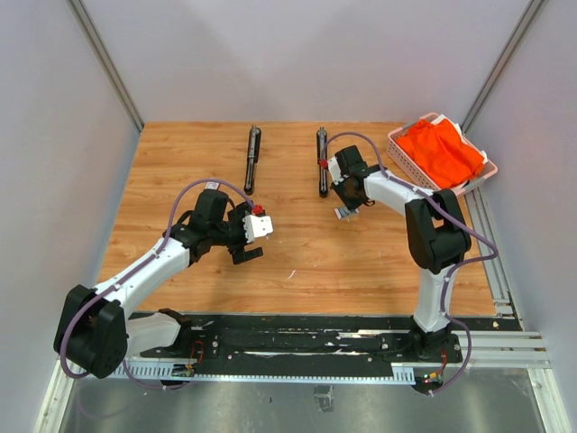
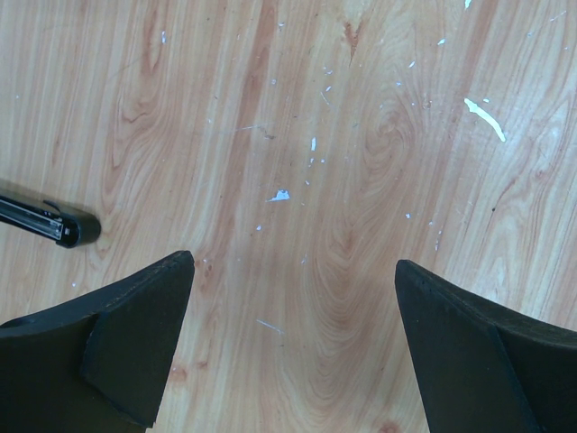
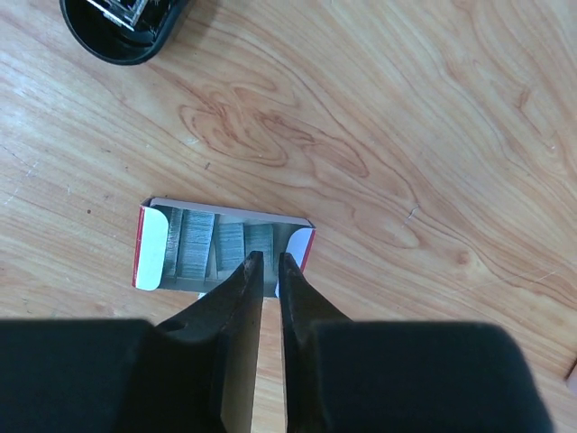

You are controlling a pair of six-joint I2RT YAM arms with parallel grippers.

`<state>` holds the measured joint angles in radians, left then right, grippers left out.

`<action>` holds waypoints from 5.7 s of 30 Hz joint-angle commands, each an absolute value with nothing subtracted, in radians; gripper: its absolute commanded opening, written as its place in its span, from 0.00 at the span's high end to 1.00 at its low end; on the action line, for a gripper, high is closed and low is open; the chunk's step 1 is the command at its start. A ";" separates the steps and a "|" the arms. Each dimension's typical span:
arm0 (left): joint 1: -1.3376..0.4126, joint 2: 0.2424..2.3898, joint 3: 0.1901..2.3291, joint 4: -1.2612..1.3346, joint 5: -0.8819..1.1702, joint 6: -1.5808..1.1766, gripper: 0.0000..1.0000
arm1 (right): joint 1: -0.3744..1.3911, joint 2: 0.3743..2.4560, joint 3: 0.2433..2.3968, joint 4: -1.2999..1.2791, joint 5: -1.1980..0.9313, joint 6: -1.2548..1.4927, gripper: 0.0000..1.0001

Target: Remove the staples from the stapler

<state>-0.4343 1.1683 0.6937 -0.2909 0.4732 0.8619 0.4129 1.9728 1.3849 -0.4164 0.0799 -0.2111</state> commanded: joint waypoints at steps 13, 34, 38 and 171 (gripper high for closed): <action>-0.437 1.143 0.693 -0.264 0.470 0.839 0.02 | 0.434 1.880 1.444 -0.462 0.094 -0.214 0.75; -0.311 1.216 0.773 -0.126 0.289 0.596 0.02 | 0.377 1.697 1.348 -0.430 0.118 -0.251 0.14; -0.239 1.330 0.867 -0.148 0.242 0.505 0.02 | 0.377 1.698 1.345 -0.429 0.114 -0.256 0.19; -0.089 1.868 1.271 -0.503 0.114 0.123 0.07 | 0.339 1.660 1.282 -0.370 0.113 -0.233 0.27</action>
<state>-0.0929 1.8687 1.2549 -0.4938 0.1093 0.1482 0.3519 1.6913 1.2949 -0.3855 0.1211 -0.2409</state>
